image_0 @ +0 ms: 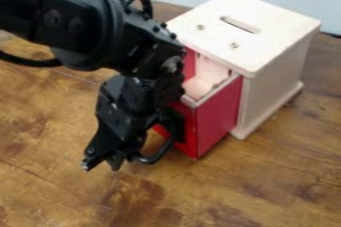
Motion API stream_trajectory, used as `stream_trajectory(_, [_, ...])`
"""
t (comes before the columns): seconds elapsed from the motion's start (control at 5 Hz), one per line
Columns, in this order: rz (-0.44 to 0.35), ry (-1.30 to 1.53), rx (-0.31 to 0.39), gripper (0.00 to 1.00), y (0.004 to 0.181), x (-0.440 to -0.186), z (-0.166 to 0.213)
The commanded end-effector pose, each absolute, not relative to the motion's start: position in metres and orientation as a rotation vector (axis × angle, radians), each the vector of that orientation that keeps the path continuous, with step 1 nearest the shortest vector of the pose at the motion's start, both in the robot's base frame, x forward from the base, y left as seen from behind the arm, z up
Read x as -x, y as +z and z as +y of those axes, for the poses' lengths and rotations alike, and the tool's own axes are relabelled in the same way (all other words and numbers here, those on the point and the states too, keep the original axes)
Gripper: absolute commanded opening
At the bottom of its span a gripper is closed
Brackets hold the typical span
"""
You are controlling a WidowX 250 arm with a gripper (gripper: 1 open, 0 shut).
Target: Open the drawer
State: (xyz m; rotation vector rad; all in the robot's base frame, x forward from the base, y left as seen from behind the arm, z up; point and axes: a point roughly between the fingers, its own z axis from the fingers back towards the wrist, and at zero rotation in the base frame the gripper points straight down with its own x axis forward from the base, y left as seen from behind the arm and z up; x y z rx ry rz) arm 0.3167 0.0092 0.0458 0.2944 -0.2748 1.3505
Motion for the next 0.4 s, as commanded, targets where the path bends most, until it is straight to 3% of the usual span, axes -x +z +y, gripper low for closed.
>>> stream_trajectory(0.0, [-0.355,1.487,-0.254,0.0,0.0702,-0.3176,0.0198])
stream_trajectory(0.2, [-0.358,1.493,-0.259,0.0,0.0703,-0.3167,0.0206])
